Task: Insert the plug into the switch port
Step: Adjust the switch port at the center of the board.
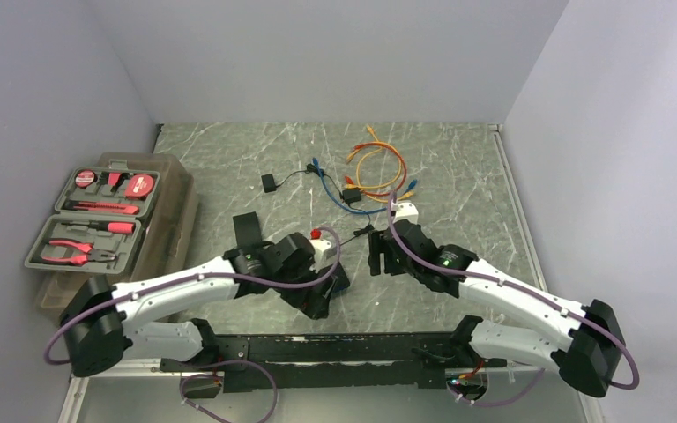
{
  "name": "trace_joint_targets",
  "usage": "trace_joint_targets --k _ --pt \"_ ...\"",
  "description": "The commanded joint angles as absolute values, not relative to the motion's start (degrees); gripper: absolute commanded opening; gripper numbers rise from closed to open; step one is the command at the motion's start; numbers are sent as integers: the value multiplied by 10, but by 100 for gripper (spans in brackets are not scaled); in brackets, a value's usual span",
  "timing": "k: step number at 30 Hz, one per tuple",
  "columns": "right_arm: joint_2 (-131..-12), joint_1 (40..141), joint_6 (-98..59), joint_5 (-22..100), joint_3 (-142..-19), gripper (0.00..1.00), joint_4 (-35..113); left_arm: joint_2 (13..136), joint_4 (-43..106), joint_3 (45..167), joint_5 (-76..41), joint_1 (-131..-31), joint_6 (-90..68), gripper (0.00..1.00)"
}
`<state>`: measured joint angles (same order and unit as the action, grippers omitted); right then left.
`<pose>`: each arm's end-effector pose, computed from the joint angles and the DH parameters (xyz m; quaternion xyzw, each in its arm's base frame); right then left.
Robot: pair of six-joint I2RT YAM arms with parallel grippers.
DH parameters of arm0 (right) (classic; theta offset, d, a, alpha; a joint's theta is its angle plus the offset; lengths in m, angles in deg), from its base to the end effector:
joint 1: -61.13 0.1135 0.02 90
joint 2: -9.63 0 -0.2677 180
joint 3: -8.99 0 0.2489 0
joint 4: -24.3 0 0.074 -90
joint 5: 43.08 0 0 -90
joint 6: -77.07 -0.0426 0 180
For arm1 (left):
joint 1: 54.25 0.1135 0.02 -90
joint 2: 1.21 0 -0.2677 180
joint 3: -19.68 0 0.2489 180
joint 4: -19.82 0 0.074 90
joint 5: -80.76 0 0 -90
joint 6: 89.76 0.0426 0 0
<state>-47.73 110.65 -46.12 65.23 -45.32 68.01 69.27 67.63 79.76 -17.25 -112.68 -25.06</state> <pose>0.1417 0.1454 0.2423 -0.0723 0.9168 0.1293 0.3708 0.1188 -0.2047 0.2221 0.2919 0.9141 -0.2324 0.1586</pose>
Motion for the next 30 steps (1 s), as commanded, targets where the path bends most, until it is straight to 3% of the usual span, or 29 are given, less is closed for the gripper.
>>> trace_joint_targets --k 1,7,18,30 --pt "-502 1104 -470 619 -447 72 617 639 578 759 -292 -1132 -328 99" --pt "-526 1103 -471 609 -452 61 608 671 548 745 -324 -1142 -328 99" --pt "-537 1103 -472 618 -451 63 608 751 571 746 -287 -1127 -309 99" --pt "-578 1101 -462 608 -461 64 581 727 557 681 -232 -1001 -314 99"
